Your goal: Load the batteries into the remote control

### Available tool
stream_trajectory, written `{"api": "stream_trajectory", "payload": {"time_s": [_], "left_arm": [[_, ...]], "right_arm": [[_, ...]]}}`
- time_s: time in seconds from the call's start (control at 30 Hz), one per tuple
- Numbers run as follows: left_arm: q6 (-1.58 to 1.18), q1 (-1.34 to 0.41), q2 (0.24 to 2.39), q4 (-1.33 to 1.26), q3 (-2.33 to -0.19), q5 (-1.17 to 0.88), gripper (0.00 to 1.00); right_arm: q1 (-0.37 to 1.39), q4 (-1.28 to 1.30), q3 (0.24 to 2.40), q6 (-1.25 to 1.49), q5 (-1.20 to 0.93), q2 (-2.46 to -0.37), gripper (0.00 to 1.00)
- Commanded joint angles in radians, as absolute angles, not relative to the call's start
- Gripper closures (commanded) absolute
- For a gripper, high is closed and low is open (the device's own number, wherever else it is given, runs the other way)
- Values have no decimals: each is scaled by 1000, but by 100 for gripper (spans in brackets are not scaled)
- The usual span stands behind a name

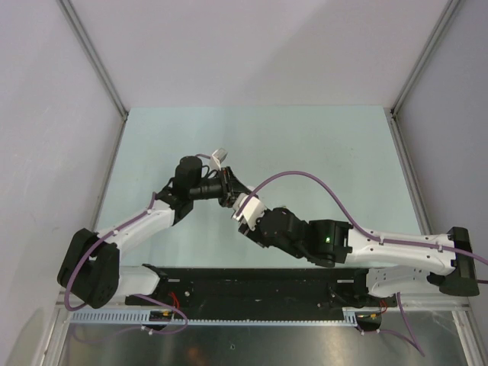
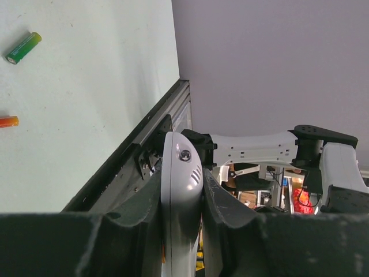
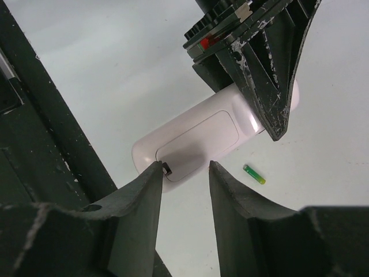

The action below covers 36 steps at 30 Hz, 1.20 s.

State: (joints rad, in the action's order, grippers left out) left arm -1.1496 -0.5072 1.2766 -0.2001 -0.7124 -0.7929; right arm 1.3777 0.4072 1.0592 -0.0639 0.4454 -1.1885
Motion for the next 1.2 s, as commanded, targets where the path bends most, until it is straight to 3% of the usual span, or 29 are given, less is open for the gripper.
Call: {"api": "stream_trajectory", "payload": {"time_s": [0.0, 0.2, 0.37, 0.63, 1.17], "left_arm": [[-1200, -503, 1246, -241, -712, -839, 100], [-1200, -509, 1241, -241, -719, -845, 100], [-1193, -512, 1230, -242, -712, -847, 100], [-1187, -526, 1220, -241, -700, -844, 100], [-1166, -546, 1230, -236, -681, -813, 100]], "right_arm": [[1379, 416, 1095, -80, 469, -1210, 58], [1376, 426, 1094, -83, 489, -1226, 63], [1356, 420, 1094, -84, 492, -1227, 82], [1339, 402, 1094, -89, 509, -1227, 100], [1322, 370, 1095, -98, 514, -1201, 100]]}}
